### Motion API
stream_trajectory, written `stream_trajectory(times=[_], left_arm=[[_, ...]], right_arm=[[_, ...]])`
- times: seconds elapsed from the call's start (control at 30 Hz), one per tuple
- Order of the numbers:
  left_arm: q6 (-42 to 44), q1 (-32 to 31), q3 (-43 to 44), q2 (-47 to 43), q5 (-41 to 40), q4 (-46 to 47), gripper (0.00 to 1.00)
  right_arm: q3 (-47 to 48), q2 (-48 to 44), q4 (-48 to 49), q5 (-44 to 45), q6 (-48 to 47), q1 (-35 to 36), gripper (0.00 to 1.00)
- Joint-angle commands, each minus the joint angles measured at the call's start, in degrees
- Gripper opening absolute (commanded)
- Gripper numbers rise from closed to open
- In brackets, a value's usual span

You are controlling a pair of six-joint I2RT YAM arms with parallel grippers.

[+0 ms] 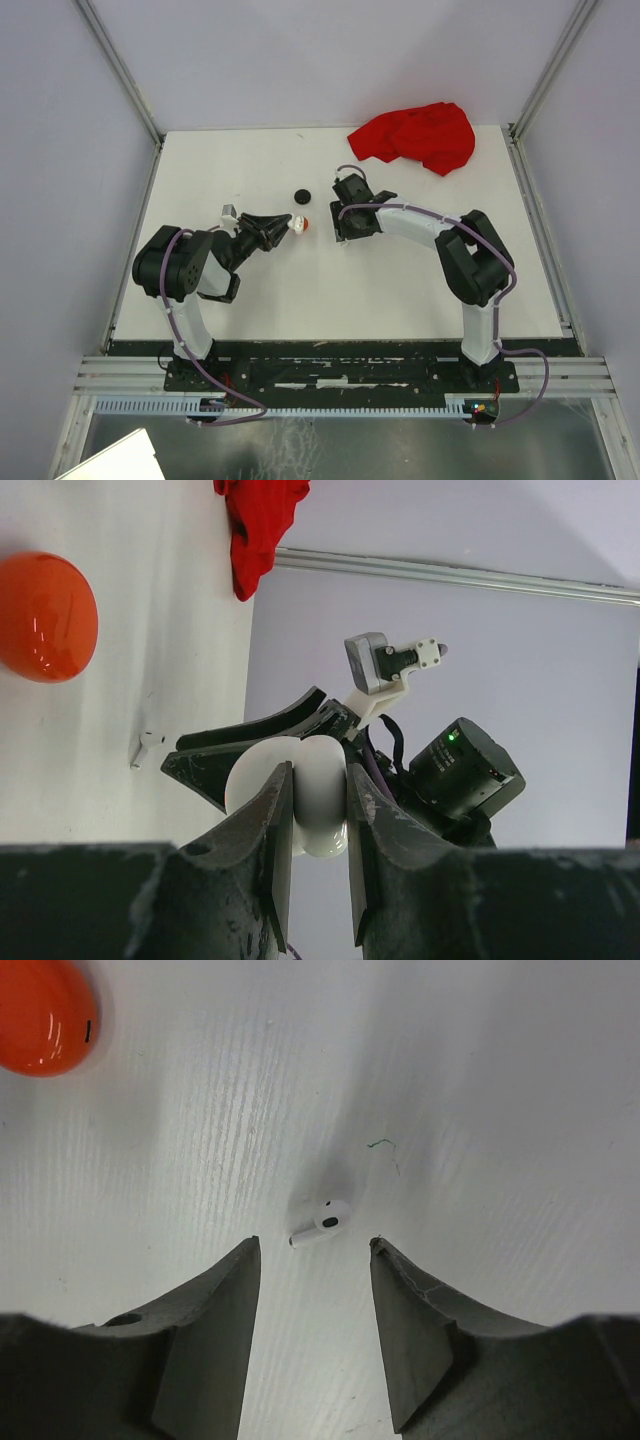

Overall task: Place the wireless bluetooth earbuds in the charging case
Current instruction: Pick up the earbud from the center of the board.

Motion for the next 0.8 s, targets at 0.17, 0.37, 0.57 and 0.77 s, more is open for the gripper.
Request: stream_trajectory(times=[0.17,0.37,0.57,0.77], left_arm=[[-4.3,0.3,0.1,0.2,1.1,6.7,0.03],[-4.4,0.3,0.0,0.3,1.2,7.0,0.03],[-4.4,0.4,-0.1,0.3,1.2,6.9,0.03],[-4.4,0.4,-0.1,0.3,1.2,7.0,0.03]], right_arm=[[3.3,2.1,-0.7,0.1,5.6,0.0,0.52],[3.4,3.2,-0.8,0.4,7.3,-0.6,0.50],[3.2,3.8,-0.4,0.5,7.9,-1.1,0.49],[3.4,4.5,-0.2,0.4,8.0,-1.5,0.47]])
